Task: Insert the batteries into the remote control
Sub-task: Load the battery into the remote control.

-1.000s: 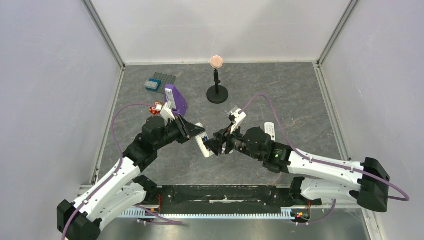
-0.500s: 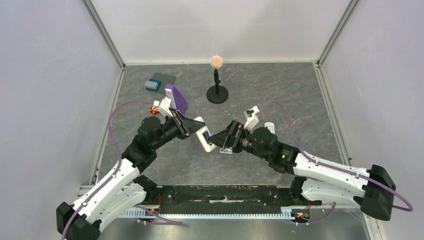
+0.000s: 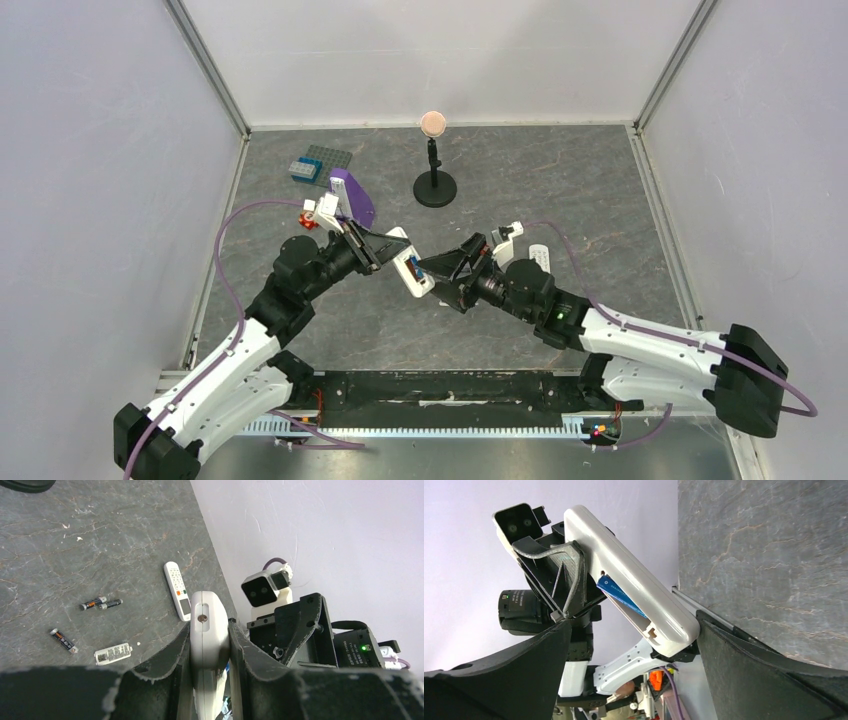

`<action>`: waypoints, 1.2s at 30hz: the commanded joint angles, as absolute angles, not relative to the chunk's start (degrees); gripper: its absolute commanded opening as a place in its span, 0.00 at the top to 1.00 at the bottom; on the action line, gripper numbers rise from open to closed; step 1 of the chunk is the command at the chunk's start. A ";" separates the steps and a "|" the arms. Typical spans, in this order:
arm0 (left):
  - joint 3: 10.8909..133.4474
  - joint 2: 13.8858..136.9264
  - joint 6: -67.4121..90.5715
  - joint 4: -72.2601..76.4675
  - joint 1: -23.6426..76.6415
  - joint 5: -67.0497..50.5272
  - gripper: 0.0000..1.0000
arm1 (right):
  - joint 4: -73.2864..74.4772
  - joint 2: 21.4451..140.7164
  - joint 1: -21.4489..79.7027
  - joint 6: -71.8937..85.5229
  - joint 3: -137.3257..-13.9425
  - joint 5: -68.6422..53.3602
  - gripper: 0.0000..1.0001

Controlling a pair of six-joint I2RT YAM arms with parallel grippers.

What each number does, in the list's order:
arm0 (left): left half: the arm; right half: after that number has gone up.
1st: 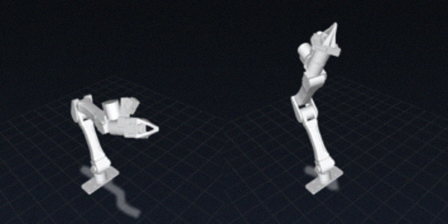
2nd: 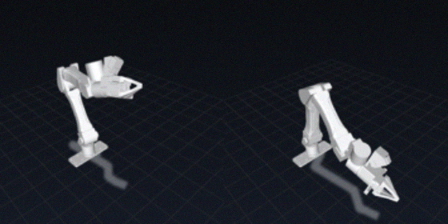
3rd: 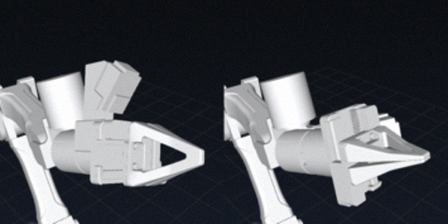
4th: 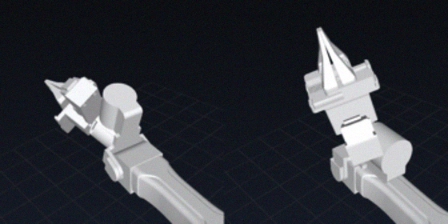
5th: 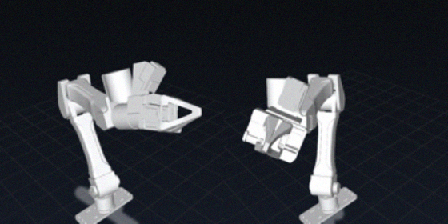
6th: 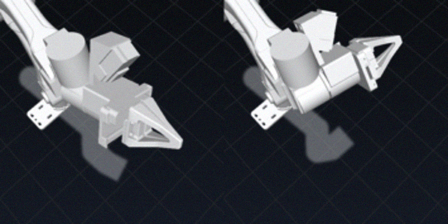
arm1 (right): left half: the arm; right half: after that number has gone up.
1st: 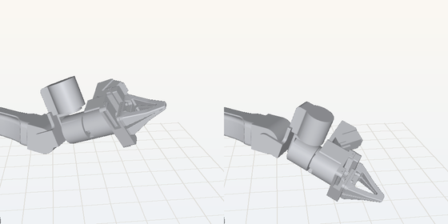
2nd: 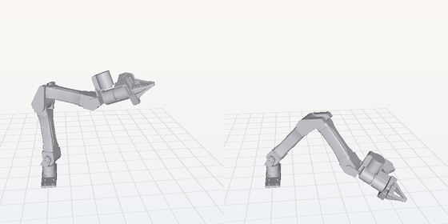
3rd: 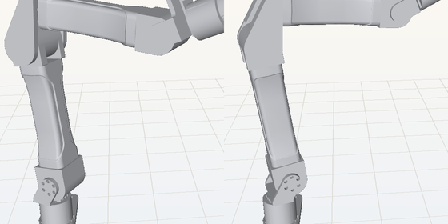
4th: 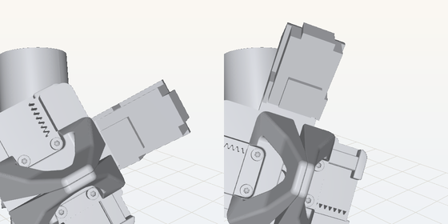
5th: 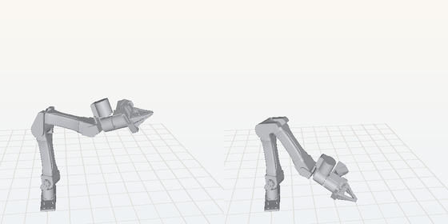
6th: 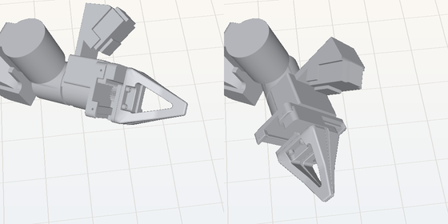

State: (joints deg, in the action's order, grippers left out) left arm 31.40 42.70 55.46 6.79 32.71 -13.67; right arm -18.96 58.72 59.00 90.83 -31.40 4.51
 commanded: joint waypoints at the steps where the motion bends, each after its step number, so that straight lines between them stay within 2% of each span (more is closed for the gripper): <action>1: 31.08 42.02 54.23 11.32 32.96 -13.61 0.98 | -26.26 60.05 58.95 95.95 -31.18 4.54 0.02; 17: 30.37 40.61 49.06 11.16 32.96 -17.83 0.98 | -31.88 62.54 57.69 101.04 -28.30 3.07 0.02; 23: 29.90 40.75 48.12 11.74 32.96 -19.80 0.98 | -34.10 64.03 56.57 101.65 -27.99 0.20 0.12; 30: 29.86 40.98 47.81 11.95 32.96 -20.83 0.98 | -34.11 67.22 56.34 99.82 -30.48 -4.07 0.08; 36: 29.62 40.45 47.66 11.95 32.96 -21.10 0.98 | -36.14 68.00 56.30 100.62 -29.93 -4.53 0.15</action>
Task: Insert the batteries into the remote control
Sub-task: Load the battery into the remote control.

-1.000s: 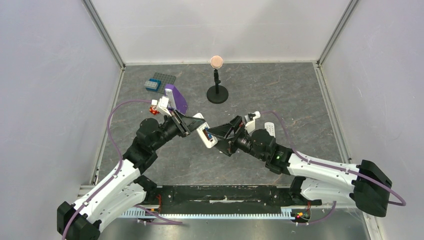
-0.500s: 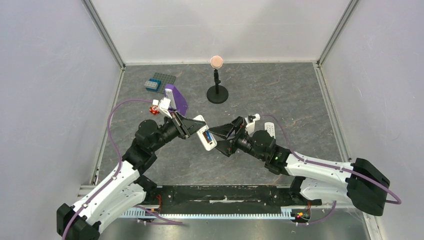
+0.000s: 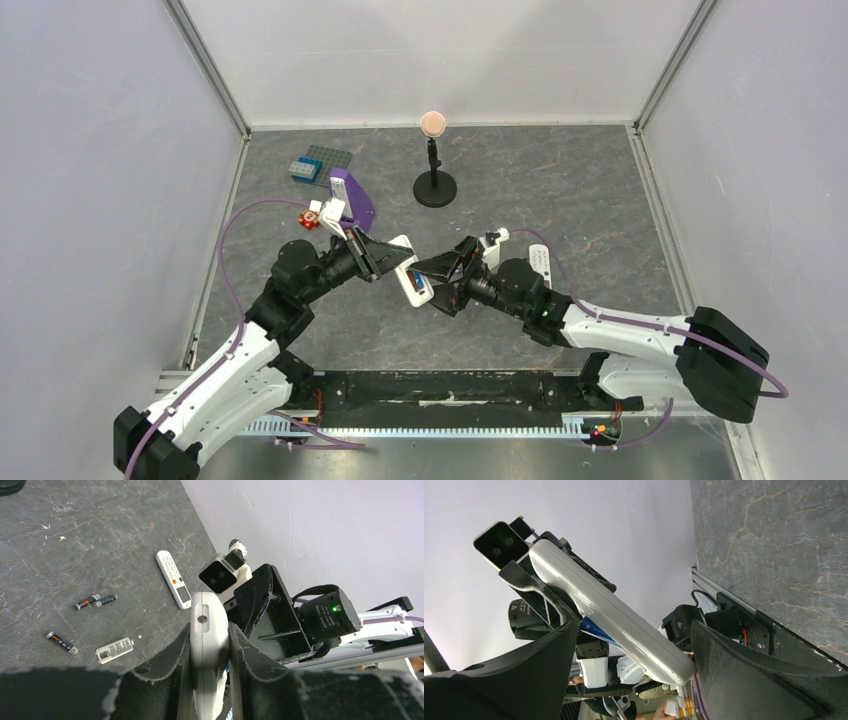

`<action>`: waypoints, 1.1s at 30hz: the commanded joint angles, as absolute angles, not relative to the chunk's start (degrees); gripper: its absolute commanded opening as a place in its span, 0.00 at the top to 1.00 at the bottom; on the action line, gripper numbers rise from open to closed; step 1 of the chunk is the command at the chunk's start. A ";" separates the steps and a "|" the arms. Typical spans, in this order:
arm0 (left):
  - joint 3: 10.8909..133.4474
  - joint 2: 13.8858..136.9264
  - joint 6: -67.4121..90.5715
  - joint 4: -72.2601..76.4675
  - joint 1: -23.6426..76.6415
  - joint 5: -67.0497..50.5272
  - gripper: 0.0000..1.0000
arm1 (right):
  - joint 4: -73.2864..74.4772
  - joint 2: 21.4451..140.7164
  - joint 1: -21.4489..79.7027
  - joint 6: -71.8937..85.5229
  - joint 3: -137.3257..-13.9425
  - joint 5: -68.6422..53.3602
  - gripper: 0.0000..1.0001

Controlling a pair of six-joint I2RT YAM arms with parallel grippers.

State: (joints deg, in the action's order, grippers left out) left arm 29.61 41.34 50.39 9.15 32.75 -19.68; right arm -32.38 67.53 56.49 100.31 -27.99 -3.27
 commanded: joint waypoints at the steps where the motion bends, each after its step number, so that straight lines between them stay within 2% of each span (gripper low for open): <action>1: 29.58 40.42 47.55 11.95 32.98 -21.18 0.98 | -37.08 68.18 56.27 100.99 -29.62 -4.64 0.15; 17: 30.13 39.00 50.26 12.57 32.96 -20.72 0.98 | -41.54 69.53 56.27 102.39 -26.90 -7.01 0.45; 25: 34.30 40.31 58.49 6.03 32.96 -17.97 0.98 | -40.19 68.80 56.27 99.72 -26.02 -6.26 0.49; 33: 36.73 40.79 65.98 5.55 32.96 -20.74 0.98 | -35.14 68.38 56.25 94.71 -26.89 -4.47 0.46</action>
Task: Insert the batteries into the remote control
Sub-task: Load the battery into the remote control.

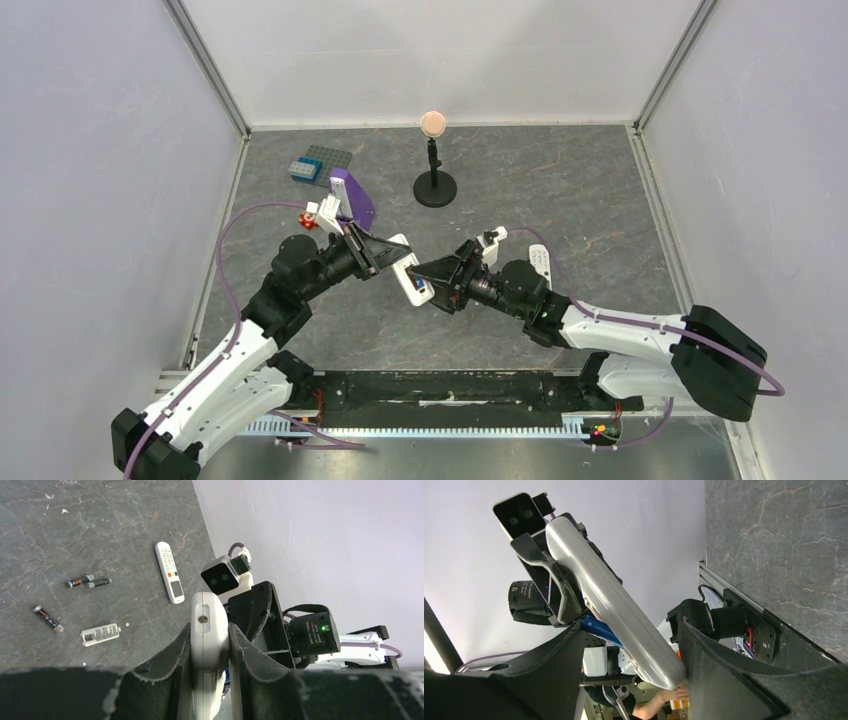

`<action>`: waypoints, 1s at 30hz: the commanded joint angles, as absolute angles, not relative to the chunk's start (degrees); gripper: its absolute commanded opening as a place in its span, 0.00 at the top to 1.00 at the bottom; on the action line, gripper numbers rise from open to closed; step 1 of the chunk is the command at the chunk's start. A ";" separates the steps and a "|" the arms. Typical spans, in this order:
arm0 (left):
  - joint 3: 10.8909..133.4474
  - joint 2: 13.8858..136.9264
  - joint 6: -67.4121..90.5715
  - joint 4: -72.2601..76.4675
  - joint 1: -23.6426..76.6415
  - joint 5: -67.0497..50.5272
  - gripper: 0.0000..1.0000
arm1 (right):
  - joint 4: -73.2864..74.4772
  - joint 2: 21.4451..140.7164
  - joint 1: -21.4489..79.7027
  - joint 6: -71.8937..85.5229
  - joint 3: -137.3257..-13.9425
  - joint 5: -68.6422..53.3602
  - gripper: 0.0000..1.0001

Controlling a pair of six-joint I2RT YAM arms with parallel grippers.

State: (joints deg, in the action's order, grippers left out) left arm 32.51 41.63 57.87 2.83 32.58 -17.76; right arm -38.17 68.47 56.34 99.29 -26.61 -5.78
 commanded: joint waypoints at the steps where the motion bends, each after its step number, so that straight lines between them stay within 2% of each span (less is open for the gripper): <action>1: 37.03 40.52 66.23 5.54 32.96 -21.13 0.98 | -34.72 68.40 56.20 94.38 -26.89 -4.19 0.46; 17: 38.26 36.90 66.06 3.37 33.02 -21.47 0.98 | -30.92 69.44 55.72 92.33 -27.44 -2.78 0.46; 30: 39.63 36.58 75.39 2.00 32.90 -18.20 0.98 | -26.31 65.20 55.82 74.07 -26.63 4.24 0.39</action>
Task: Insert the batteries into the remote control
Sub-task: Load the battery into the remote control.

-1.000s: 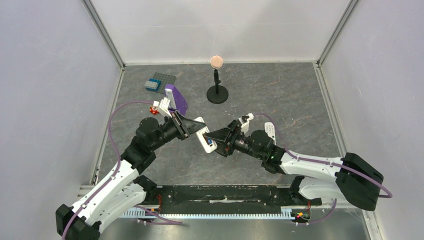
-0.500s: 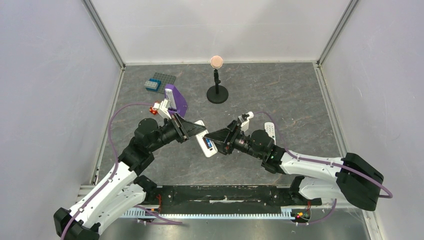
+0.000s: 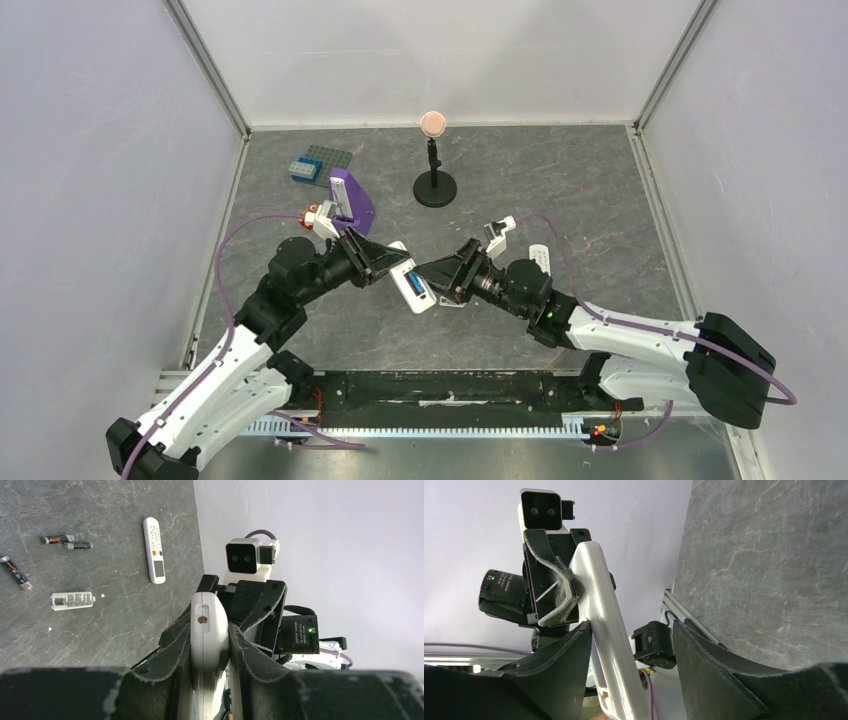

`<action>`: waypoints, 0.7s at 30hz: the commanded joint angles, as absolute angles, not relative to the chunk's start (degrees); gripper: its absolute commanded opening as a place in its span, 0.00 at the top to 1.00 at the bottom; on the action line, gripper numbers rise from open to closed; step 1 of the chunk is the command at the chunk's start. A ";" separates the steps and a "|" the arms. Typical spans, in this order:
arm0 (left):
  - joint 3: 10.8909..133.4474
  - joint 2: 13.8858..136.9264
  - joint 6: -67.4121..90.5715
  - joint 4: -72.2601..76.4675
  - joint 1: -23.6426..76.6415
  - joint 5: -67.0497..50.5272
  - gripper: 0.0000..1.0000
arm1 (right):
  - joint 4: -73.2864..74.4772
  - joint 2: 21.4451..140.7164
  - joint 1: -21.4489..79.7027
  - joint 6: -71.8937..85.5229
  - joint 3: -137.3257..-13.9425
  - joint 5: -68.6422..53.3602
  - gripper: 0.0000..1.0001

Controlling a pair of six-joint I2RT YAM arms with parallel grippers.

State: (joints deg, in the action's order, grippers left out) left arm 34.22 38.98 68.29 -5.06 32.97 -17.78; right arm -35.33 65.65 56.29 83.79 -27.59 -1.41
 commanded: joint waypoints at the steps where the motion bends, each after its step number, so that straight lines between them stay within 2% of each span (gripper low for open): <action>1: 39.57 36.61 75.64 2.08 32.92 -18.33 0.98 | -25.87 64.94 55.85 72.94 -26.42 4.63 0.39; 9: 38.76 36.35 72.74 0.46 32.97 -17.66 0.98 | -24.78 62.94 55.81 67.70 -27.40 5.11 0.36; 16: 36.32 32.81 59.22 -6.22 32.91 -12.71 0.98 | -20.21 54.79 55.62 65.86 -27.60 9.86 0.13; 21: 34.31 29.97 50.14 -12.92 32.88 -6.09 0.98 | -11.13 51.02 52.57 58.26 -28.90 13.74 0.14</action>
State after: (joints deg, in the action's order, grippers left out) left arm 34.46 31.55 59.92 -9.52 32.97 -11.84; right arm -19.38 53.23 54.89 66.28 -27.55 7.99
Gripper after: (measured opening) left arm 0.326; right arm 0.873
